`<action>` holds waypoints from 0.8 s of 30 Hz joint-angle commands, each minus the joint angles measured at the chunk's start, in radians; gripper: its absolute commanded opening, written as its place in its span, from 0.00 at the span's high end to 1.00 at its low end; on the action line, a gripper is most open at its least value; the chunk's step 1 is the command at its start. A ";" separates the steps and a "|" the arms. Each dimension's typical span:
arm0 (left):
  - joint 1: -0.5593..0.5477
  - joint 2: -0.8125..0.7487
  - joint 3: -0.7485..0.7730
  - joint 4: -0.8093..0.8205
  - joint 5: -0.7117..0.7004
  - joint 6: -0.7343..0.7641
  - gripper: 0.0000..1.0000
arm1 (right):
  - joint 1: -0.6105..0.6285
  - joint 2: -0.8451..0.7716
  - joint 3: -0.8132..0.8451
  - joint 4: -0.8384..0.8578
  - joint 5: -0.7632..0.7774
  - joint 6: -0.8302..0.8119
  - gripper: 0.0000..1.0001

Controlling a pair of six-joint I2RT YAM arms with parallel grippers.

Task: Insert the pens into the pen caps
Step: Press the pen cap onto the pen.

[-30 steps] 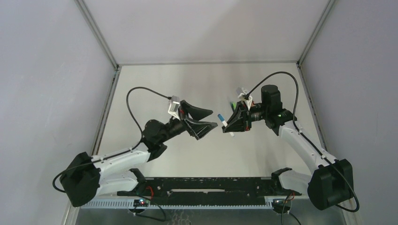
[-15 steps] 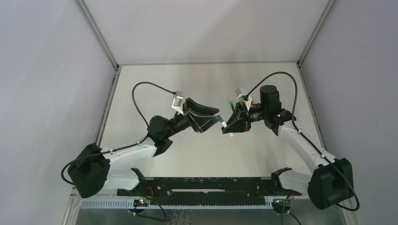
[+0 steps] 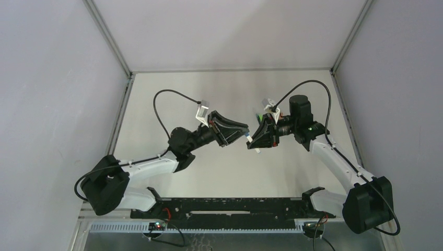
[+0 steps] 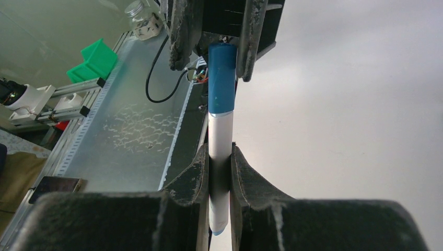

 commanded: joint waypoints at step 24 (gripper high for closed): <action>-0.021 -0.002 0.002 0.048 -0.002 -0.022 0.83 | 0.009 0.017 0.076 -0.090 0.016 -0.078 1.00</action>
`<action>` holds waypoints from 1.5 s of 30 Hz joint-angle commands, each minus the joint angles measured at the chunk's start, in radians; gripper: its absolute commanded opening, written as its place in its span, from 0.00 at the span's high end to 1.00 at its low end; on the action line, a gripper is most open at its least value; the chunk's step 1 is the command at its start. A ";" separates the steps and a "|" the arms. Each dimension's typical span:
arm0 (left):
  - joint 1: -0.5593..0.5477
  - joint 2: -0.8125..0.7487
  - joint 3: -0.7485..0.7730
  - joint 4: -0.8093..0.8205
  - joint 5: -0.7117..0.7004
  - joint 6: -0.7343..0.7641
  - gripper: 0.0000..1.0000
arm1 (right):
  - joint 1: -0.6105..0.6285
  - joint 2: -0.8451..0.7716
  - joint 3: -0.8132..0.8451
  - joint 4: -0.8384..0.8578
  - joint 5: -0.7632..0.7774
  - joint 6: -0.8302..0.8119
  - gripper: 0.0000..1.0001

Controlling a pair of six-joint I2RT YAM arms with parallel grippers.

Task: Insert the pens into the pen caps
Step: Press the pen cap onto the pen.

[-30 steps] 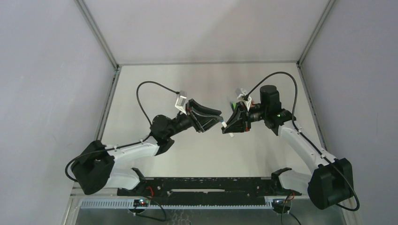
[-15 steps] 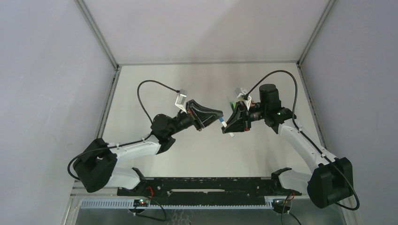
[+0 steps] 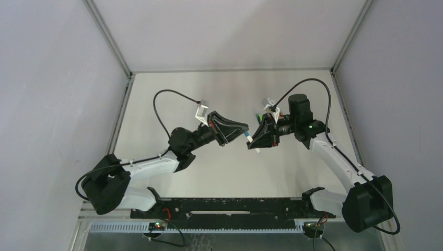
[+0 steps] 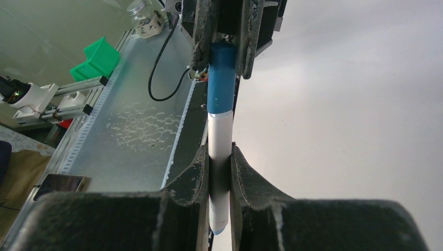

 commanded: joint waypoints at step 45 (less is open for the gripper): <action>-0.094 -0.089 -0.028 -0.155 -0.251 -0.044 1.00 | 0.006 0.000 0.039 0.041 0.134 0.042 1.00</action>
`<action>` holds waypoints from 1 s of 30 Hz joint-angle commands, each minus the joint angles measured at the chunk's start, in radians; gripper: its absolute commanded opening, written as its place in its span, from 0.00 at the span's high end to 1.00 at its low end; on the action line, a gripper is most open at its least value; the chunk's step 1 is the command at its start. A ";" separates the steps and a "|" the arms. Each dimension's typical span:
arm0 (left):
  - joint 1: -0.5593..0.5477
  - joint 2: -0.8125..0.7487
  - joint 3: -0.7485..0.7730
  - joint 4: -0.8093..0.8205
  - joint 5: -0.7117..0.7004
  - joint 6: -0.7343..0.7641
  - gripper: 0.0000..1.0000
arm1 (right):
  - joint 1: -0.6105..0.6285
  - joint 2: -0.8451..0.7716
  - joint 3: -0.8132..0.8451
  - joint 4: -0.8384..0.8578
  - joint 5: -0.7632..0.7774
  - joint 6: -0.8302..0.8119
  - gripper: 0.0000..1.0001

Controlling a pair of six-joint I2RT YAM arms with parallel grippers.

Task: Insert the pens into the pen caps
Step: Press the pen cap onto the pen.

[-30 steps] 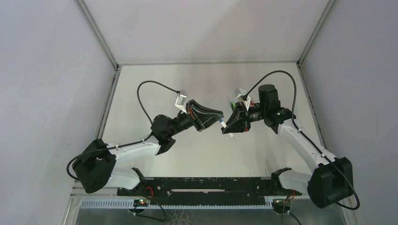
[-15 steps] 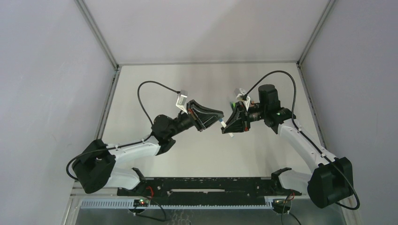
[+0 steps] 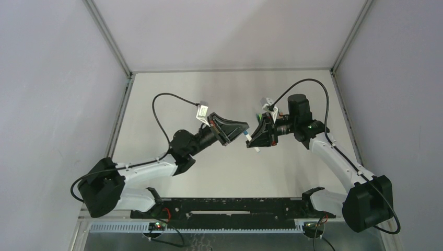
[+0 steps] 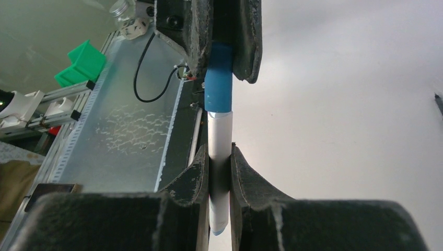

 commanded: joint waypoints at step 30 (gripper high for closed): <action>-0.186 0.006 0.257 -0.892 -0.400 -0.315 1.00 | 0.057 -0.068 0.037 0.063 0.485 0.071 1.00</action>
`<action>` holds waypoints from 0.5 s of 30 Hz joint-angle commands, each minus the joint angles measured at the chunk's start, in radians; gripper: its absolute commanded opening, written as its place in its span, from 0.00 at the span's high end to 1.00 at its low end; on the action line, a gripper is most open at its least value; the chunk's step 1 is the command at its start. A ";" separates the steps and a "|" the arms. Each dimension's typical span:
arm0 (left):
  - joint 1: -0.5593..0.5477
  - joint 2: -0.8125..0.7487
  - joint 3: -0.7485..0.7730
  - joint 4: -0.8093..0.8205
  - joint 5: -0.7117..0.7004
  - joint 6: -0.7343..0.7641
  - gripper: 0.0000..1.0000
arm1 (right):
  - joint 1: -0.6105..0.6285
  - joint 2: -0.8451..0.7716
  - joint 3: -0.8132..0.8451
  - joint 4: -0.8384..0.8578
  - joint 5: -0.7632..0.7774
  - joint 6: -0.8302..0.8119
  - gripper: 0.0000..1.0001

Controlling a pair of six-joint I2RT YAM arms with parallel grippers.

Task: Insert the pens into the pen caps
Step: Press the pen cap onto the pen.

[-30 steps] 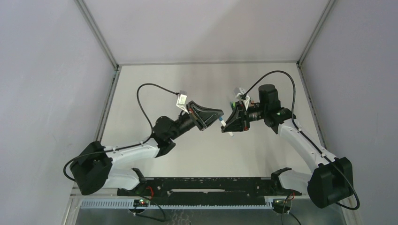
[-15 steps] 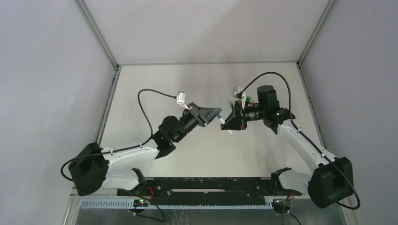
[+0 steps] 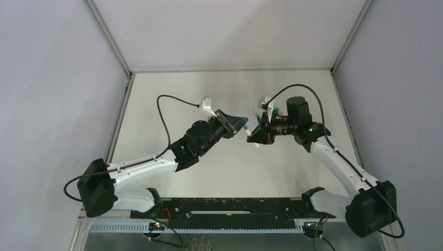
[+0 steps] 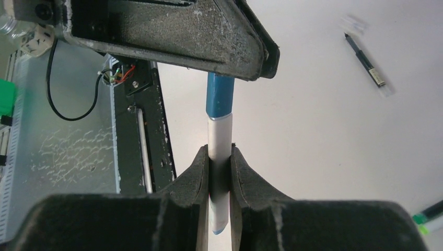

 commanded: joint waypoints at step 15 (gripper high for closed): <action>-0.123 0.126 0.030 -0.187 0.509 0.180 1.00 | -0.097 -0.053 -0.035 0.378 -0.168 0.289 1.00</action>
